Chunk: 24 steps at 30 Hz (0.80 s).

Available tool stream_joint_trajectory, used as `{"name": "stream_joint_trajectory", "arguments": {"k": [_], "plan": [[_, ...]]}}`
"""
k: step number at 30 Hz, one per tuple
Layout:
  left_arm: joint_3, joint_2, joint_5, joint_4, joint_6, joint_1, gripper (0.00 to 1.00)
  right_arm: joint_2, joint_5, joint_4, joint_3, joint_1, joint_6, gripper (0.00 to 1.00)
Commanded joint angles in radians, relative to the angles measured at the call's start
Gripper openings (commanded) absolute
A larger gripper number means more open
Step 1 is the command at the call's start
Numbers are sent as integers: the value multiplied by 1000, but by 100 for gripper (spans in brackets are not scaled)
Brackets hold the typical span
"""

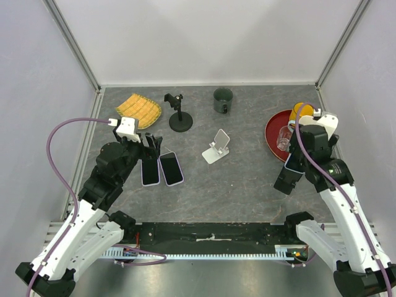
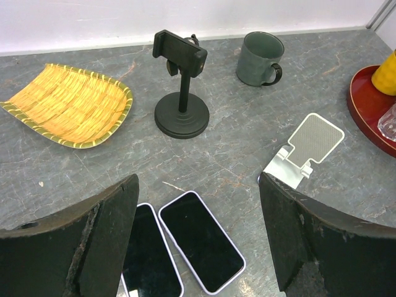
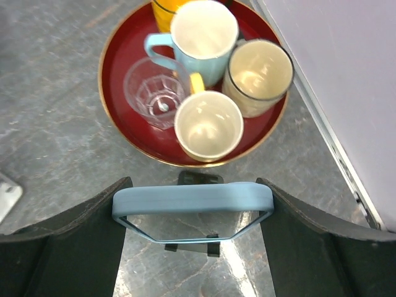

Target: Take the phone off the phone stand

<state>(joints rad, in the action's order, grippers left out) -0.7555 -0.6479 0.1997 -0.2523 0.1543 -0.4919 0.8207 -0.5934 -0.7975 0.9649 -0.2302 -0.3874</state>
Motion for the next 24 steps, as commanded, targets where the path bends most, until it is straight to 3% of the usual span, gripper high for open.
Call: {"name": "stream_joint_trajectory", "arguments": {"k": [1, 7, 14, 24], "plan": [[-1, 5, -5, 21, 28, 4, 84, 23, 150, 98, 106, 2, 142, 19], [1, 2, 6, 19, 25, 4, 84, 118, 405, 179, 136, -40, 148, 18], [1, -6, 10, 21, 22, 4, 84, 317, 340, 205, 233, -360, 118, 17], [7, 11, 55, 24, 17, 4, 84, 653, 458, 328, 371, -550, 47, 17]]}}
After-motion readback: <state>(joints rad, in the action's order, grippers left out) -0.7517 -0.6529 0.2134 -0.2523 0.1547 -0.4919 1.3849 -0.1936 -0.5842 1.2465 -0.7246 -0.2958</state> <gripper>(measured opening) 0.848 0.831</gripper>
